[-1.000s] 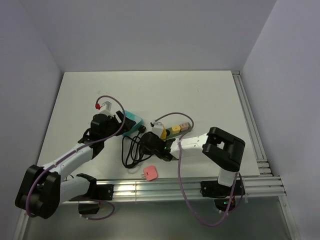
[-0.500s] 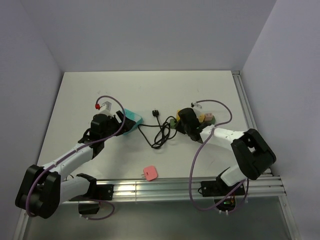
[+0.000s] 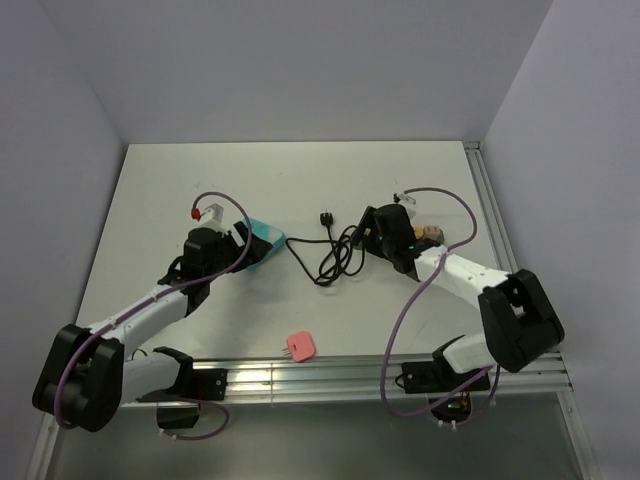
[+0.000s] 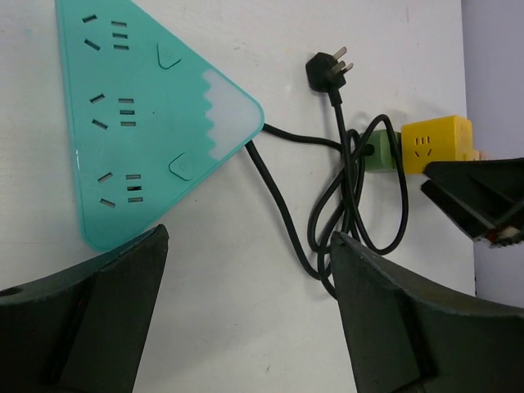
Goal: Insert the plug
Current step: Move the socket to the center of the board, then adjust the socket at the center of the board.
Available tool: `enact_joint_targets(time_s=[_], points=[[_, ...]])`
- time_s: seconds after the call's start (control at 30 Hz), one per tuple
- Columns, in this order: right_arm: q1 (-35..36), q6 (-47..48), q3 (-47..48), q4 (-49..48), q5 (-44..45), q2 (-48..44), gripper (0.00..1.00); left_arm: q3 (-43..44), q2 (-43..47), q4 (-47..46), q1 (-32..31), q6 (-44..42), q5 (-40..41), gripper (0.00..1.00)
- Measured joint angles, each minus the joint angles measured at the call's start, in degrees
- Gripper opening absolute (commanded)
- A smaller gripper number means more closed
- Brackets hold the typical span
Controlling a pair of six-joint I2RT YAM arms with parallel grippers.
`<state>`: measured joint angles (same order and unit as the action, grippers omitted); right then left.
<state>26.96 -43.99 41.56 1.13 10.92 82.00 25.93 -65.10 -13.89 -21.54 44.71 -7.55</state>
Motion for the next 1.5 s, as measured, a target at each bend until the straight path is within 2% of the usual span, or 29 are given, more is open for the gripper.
enact_joint_targets(time_s=[0.03, 0.33, 0.5, 0.7, 0.83, 0.93, 1.17, 1.37, 1.5], points=[[0.0, 0.42, -0.44, -0.17, -0.59, -1.66, 0.9, -0.02, -0.42, 0.0, -0.02, 0.0, 0.07, 0.87], [1.99, 3.69, 0.33, 2.97, -3.74, -13.11, 0.89, 0.0, -3.48, 0.02, 0.22, 0.02, 1.49, 0.91], [6.14, 4.63, 4.28, 6.27, -8.11, -13.31, 0.88, 0.0, -5.38, 0.07, 2.03, 0.22, 1.33, 0.93], [6.93, 7.5, 8.5, 6.49, -16.59, -12.2, 0.85, 0.0, -5.51, 0.04, 4.63, 1.29, 1.99, 0.95], [7.04, 10.23, 14.97, 8.11, -16.98, -8.63, 0.82, 0.0, -4.7, 0.17, 5.46, 1.53, 4.02, 0.95], [7.04, 11.98, 16.06, 7.1, -16.7, -7.63, 0.82, 0.76, -4.37, 1.22, 5.62, 1.49, 6.14, 0.95], [8.26, 12.85, 10.88, 3.32, -16.65, -7.58, 0.81, 8.63, -9.9, 2.19, 5.73, 1.42, 11.98, 0.97], [10.95, 13.7, 9.68, 2.21, -16.46, -7.58, 0.8, 18.27, -20.68, 1.27, 5.84, 0.28, 16.28, 0.97], [11.04, 14.08, 9.68, 1.6, -15.85, -7.61, 0.79, 25.2, -28.74, 1.22, 5.95, -1.09, 17.31, 0.91]])
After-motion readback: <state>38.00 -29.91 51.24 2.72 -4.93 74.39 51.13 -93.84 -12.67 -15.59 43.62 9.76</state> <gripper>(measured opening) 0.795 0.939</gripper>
